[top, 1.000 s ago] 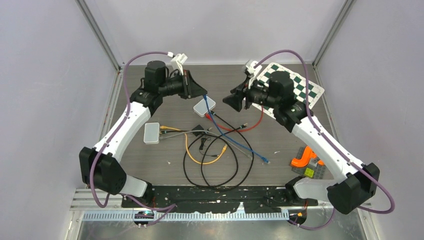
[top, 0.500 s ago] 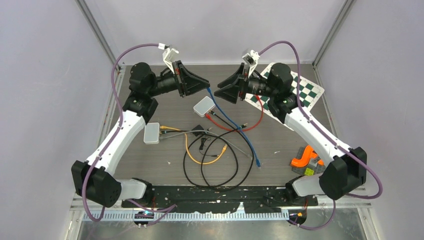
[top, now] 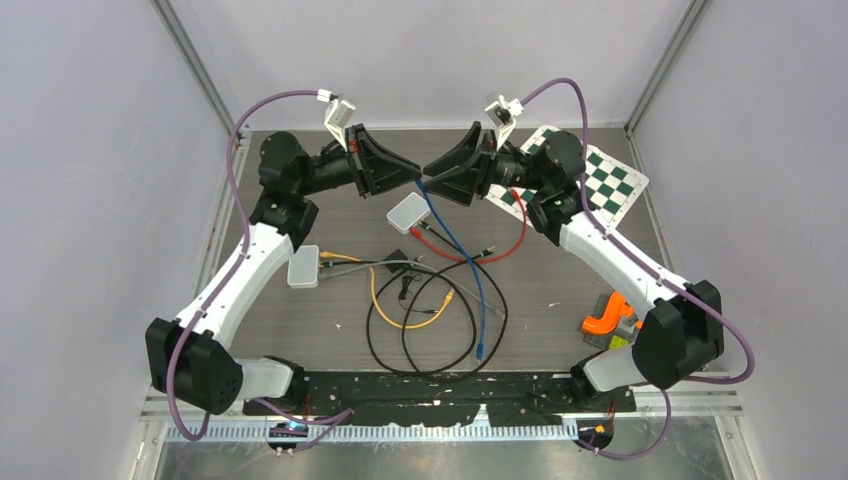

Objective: Insert the plug into the switch port
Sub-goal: Pick up the connector from the center of the board.

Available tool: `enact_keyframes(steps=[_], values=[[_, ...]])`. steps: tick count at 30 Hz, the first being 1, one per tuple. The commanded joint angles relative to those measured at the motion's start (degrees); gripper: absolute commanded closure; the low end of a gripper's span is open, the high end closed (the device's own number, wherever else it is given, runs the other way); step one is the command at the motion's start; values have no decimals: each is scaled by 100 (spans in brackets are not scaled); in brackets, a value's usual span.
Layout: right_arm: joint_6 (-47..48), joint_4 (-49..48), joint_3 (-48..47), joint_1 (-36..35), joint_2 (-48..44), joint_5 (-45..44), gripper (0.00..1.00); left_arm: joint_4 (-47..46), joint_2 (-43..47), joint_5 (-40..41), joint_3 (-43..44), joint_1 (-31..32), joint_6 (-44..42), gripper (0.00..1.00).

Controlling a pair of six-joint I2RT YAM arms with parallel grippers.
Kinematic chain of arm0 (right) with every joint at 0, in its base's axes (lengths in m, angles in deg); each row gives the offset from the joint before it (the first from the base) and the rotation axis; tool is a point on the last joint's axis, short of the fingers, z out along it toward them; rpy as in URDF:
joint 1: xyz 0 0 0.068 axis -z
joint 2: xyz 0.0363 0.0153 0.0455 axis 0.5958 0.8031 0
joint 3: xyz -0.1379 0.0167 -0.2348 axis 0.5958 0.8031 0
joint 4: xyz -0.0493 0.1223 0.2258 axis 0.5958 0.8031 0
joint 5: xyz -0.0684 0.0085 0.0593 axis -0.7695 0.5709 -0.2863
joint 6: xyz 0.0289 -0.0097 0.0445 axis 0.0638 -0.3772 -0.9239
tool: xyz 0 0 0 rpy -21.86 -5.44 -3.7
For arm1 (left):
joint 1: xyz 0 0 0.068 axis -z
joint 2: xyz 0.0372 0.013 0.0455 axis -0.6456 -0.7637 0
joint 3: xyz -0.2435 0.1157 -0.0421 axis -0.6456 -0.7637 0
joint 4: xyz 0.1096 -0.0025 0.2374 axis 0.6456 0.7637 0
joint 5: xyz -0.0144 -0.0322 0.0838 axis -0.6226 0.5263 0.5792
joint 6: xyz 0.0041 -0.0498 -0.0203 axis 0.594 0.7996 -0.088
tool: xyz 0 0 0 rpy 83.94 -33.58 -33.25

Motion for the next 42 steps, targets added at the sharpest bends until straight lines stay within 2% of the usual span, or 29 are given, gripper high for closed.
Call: enact_keyframes(steps=[1, 5, 10, 15, 16, 17, 18, 19, 20, 21, 24, 25, 26, 29, 30, 31, 34, 37, 39, 42], values=[[-233, -551, -10, -123, 51, 178, 43, -502, 21, -101, -34, 33, 185, 100], [-206, -591, 43, -166, 99, 118, 44, -658, 34, -112, -76, 48, 318, 100], [-177, -619, -2, -217, 162, 108, 56, -677, 47, -96, -75, 51, 358, 100], [-180, -671, 84, -233, 170, 90, 59, -712, 48, -94, -111, 68, 395, 100], [-186, -696, 101, -234, 175, 71, 63, -768, 36, -94, -123, 69, 431, 100], [-191, -710, 102, -237, 187, 62, 72, -821, 22, -103, -143, 62, 482, 100], [-206, -769, 119, -231, 193, 58, 88, -854, 13, -107, -155, 68, 523, 100], [-210, -808, 133, -234, 187, 50, 93, -858, 14, -103, -166, 61, 541, 100], [-187, -802, 166, -228, 158, 34, 94, -838, 27, -79, -164, 61, 527, 100], [-157, -711, 189, -223, 111, -15, 94, -744, 42, -48, -150, 60, 481, 95], [252, -131, 205, -129, -71, -201, 95, 75, 135, 225, -10, 17, 68, 62], [597, 437, 173, -90, -199, -366, 95, 482, 177, 334, 59, -10, -158, 54], [811, 783, 125, -32, -269, -464, 95, 900, 233, 453, 96, -56, -415, 42], [2076, 2848, -316, 90, -582, -1133, 95, 1959, 462, 988, 110, -188, -1098, 26], [2280, 3272, -440, 163, -618, -1449, 95, 2472, 514, 1337, 130, -225, -1308, 17], [2589, 3966, -659, 210, -663, -1586, 95, 2858, 569, 1668, 190, -256, -1497, 2], [2958, 5098, -1023, 382, -702, -2321, 95, 3528, 645, 2373, 296, -392, -1876, 0], [3504, 5813, -1426, 398, -621, -2825, 95, 3708, 663, 2458, 249, -765, -1690, 1], [3867, 6245, -1589, 400, -536, -3256, 95, 3620, 646, 2060, 104, -1156, -1477, 1], [4486, 6826, -1869, 394, -388, -4092, 95, 2860, 533, 1280, -392, -1768, -788, 0]])
